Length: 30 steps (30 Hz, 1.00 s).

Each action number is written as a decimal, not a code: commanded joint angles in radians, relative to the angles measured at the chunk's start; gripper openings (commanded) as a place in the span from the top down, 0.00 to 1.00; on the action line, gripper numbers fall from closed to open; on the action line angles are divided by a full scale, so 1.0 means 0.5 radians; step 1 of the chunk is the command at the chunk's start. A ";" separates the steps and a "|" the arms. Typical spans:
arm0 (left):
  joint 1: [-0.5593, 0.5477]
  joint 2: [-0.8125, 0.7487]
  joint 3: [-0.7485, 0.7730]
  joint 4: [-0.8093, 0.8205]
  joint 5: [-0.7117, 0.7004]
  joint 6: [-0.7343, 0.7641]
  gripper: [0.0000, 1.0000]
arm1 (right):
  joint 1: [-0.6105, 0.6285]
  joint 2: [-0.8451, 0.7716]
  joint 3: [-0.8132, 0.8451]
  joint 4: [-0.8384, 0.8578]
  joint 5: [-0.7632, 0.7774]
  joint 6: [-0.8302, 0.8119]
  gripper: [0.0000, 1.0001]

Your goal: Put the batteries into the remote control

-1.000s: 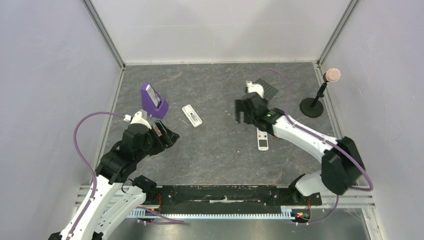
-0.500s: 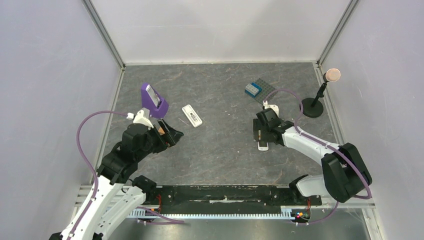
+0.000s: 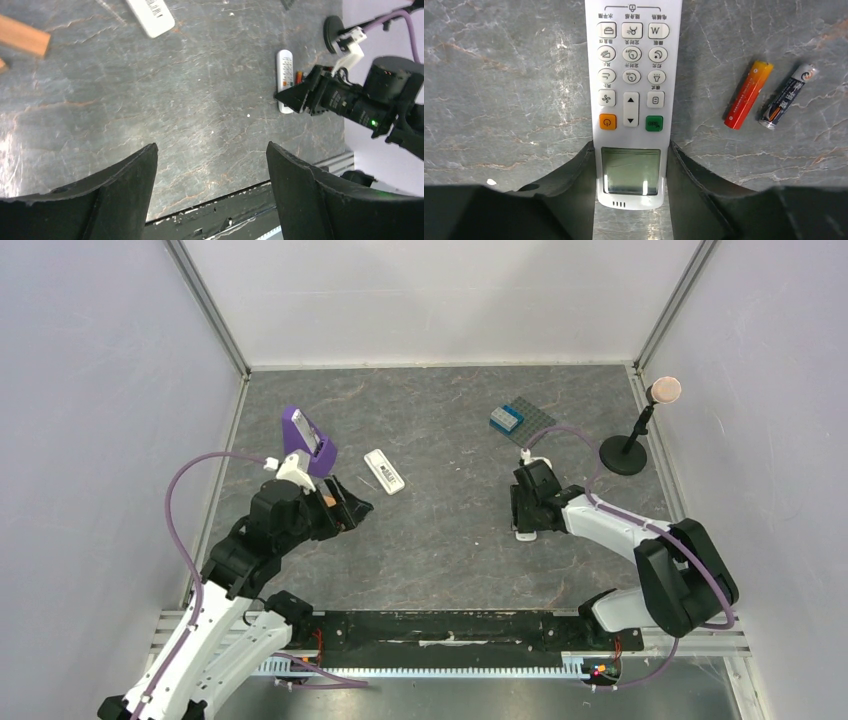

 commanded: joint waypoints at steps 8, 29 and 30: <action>0.004 0.214 0.149 0.675 0.847 0.843 0.16 | 0.029 -0.321 0.109 0.113 -0.941 -0.332 0.80; -0.172 1.114 0.777 -0.255 2.356 2.541 0.11 | 0.577 -0.474 0.518 0.035 -2.129 -0.695 0.77; -0.206 1.121 0.764 -0.255 2.350 2.542 0.11 | 0.583 -0.459 0.551 0.004 -2.138 -0.721 0.77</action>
